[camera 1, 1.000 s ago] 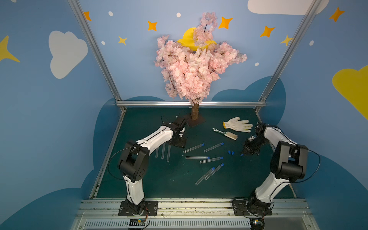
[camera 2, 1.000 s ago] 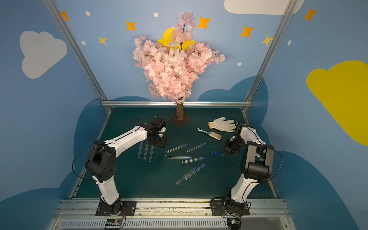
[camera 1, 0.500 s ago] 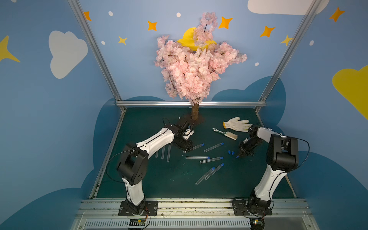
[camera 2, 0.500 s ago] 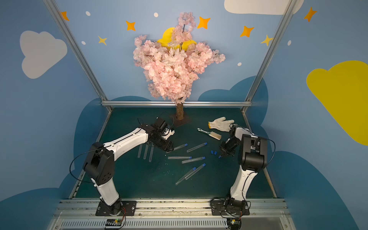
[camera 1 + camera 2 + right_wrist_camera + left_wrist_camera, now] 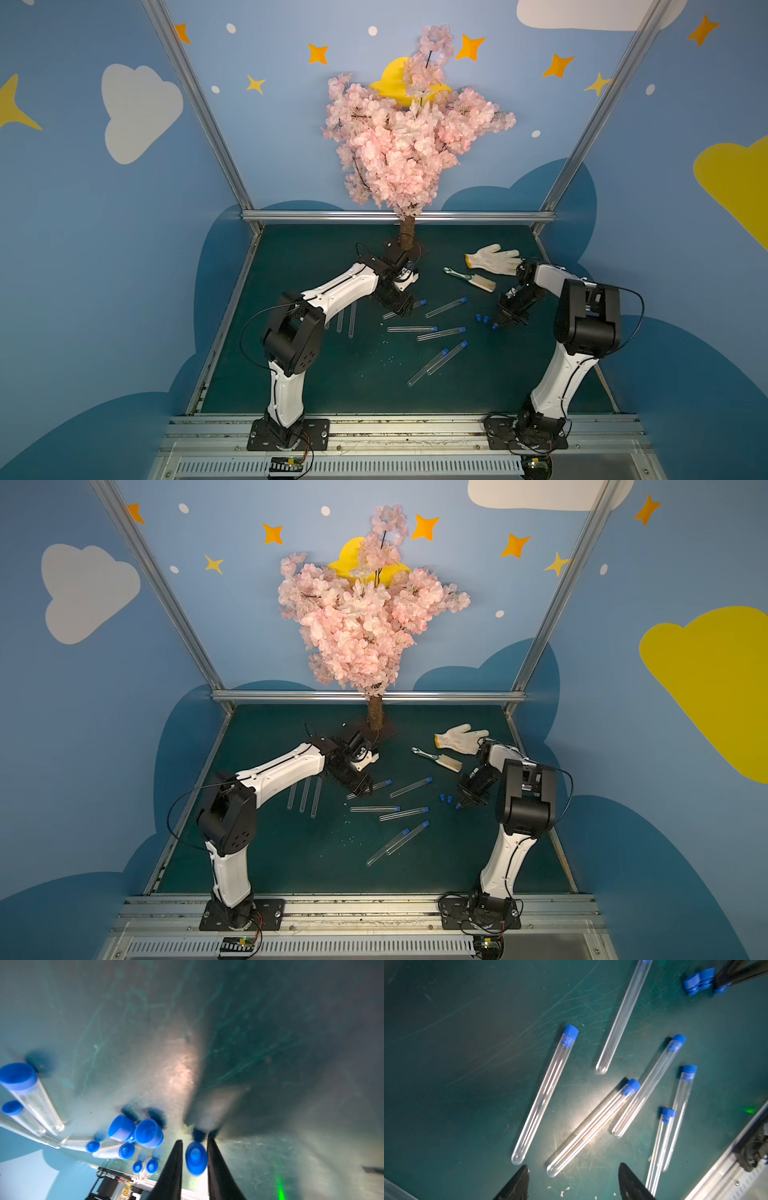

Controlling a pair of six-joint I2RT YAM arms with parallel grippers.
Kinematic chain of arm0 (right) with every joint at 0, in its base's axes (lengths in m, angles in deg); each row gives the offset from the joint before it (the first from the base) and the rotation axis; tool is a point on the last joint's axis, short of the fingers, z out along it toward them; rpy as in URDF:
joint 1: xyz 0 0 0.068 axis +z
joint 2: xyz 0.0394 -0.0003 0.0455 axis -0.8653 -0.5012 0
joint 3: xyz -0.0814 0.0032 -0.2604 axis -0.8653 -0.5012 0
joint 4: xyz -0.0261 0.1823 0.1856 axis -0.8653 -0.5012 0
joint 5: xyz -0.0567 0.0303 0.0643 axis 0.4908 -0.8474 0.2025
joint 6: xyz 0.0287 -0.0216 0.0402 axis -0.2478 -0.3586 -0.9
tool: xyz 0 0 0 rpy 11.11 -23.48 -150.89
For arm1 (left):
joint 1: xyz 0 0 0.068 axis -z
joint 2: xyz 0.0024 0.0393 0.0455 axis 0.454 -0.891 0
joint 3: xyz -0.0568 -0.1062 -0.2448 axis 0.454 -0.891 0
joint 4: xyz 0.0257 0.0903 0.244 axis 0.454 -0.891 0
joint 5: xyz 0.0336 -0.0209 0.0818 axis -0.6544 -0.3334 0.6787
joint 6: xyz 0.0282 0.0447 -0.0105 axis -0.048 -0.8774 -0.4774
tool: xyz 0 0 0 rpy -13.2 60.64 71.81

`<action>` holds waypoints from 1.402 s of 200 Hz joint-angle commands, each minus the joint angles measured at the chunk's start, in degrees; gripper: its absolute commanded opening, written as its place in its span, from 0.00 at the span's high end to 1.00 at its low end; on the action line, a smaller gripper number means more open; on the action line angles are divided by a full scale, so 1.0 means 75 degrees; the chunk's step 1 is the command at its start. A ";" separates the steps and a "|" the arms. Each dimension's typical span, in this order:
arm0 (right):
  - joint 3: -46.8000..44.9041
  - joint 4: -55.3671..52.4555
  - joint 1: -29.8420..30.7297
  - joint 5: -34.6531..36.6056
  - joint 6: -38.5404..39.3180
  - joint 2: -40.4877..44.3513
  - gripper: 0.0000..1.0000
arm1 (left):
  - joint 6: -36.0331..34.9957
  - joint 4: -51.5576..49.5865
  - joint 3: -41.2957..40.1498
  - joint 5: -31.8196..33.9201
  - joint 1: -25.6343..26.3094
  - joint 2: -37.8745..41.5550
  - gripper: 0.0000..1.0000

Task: Remove stoppers from test tubes
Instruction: Place the stopper at the center of the board, then pick up the test tube at the center of the board.

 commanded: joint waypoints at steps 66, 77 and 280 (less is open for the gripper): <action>0.0311 -0.0272 0.0266 0.0525 0.0115 0.0524 0.47 | -0.0535 -0.0699 0.1410 0.0440 0.0023 -0.1337 0.33; 0.0274 -0.0381 0.0287 0.0544 0.0121 0.0725 0.46 | -0.0658 -0.0883 0.1731 0.0591 0.0019 -0.1631 0.33; 0.0117 -0.0697 0.1090 -0.0332 -0.0148 0.2944 0.30 | -0.1519 -0.1432 0.2998 0.1389 0.0458 -0.3562 0.60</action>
